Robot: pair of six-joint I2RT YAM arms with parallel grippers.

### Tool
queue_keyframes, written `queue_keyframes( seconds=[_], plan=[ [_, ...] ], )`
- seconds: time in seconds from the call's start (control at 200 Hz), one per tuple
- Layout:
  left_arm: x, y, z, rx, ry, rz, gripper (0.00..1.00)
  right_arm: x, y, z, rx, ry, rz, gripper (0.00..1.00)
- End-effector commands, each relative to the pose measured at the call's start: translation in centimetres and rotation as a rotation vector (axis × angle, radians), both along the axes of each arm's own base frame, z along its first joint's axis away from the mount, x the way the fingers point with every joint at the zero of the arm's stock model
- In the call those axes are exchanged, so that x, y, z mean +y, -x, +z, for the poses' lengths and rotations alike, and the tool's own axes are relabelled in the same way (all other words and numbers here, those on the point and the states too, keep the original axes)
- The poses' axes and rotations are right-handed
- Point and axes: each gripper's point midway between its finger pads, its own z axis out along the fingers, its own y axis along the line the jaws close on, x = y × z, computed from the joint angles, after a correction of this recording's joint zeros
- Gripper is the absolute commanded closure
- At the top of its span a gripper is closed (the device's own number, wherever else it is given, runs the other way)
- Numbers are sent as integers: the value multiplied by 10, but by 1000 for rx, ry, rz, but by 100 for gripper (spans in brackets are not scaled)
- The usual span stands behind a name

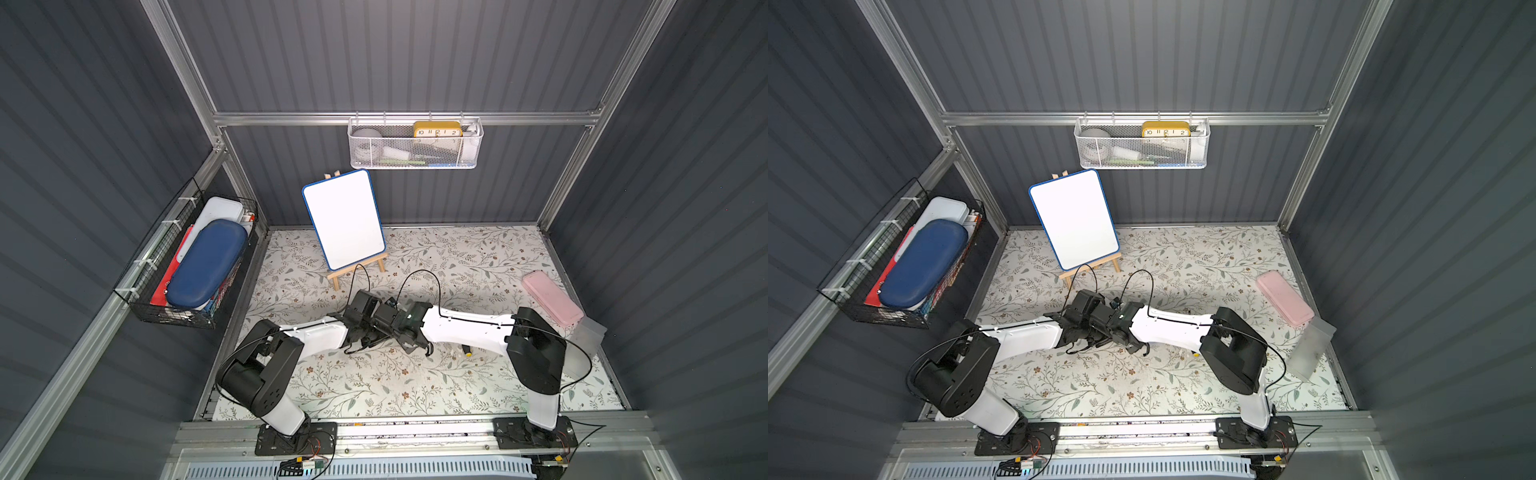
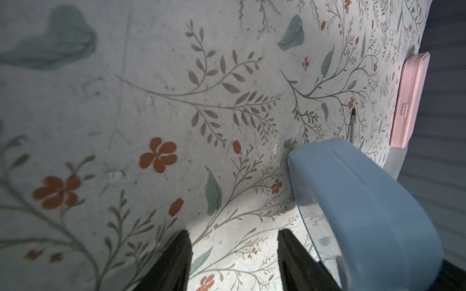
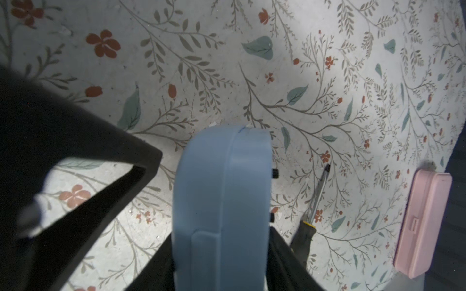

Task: Remove the battery from the alarm
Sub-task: Adjust the alarm at the center of the board.

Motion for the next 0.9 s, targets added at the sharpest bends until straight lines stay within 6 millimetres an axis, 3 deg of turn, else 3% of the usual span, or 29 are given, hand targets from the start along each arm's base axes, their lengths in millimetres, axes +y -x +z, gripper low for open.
queue_keyframes(
  seconds=[0.0,0.3,0.46,0.585,0.895],
  plan=[
    [2,9,-10,49,4,-2,41,-1,19,-18,106,4,-23,47],
    [9,14,-19,57,-21,9,41,11,27,-37,150,31,-3,46],
    [31,9,-20,34,-128,89,43,10,29,-45,138,83,-4,46],
    [47,3,-9,-15,-192,140,43,10,31,-51,138,97,-1,48],
    [61,2,10,-57,-218,206,44,26,39,-60,182,92,42,45]
  ],
)
